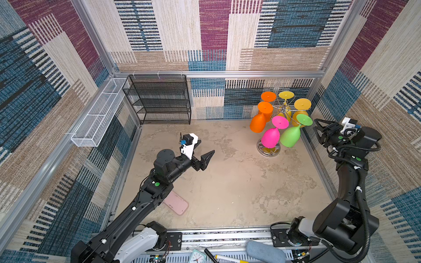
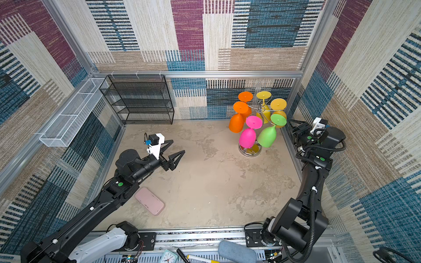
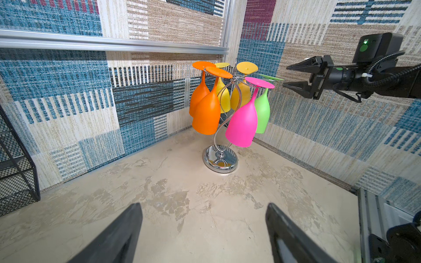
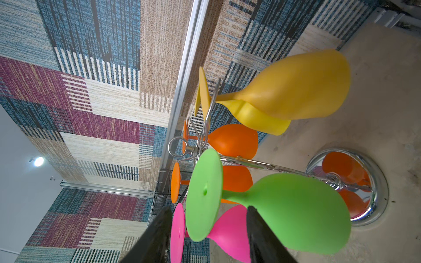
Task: Take the wine glass off the wine glass rack
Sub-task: Pick up the wine glass from the wine glass rack.
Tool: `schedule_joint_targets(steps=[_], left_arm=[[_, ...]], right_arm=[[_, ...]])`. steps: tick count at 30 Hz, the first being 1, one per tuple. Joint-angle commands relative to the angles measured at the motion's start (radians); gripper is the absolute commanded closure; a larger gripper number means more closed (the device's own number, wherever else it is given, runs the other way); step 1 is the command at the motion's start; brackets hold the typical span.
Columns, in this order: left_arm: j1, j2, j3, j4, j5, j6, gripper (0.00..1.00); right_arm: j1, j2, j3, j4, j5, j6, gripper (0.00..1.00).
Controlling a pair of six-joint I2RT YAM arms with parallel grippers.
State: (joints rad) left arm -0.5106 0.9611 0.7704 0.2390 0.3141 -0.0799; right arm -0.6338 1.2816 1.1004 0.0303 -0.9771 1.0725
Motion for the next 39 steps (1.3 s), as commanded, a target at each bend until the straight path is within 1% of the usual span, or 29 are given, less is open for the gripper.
schedule_joint_targets(steps=[1, 4, 8, 17, 28, 33, 39], left_arm=[[0.000, 0.003, 0.009, 0.008, 0.002, -0.014, 0.12], [0.000, 0.008, 0.010, 0.006, 0.006, -0.012, 0.12], [0.000, 0.011, 0.011, 0.002, 0.011, -0.011, 0.12], [0.000, 0.008, 0.012, 0.002, 0.016, -0.014, 0.12], [0.000, 0.004, 0.010, -0.003, 0.005, -0.008, 0.12], [0.000, 0.003, 0.010, -0.004, 0.006, -0.008, 0.12], [0.000, 0.003, 0.009, -0.002, 0.003, -0.008, 0.13]], right_arm=[[0.019, 0.016, 0.010, 0.042, -0.015, 0.018, 0.47], [0.041, 0.035, 0.027, 0.046, -0.010, 0.021, 0.47], [0.057, 0.049, 0.066, 0.003, 0.004, -0.002, 0.50], [0.071, 0.049, 0.053, 0.009, 0.022, 0.005, 0.55], [0.075, 0.019, 0.006, 0.061, 0.043, 0.052, 0.67], [0.075, 0.012, 0.003, 0.062, 0.052, 0.052, 0.70], [0.075, 0.011, 0.008, 0.069, 0.061, 0.061, 0.77]])
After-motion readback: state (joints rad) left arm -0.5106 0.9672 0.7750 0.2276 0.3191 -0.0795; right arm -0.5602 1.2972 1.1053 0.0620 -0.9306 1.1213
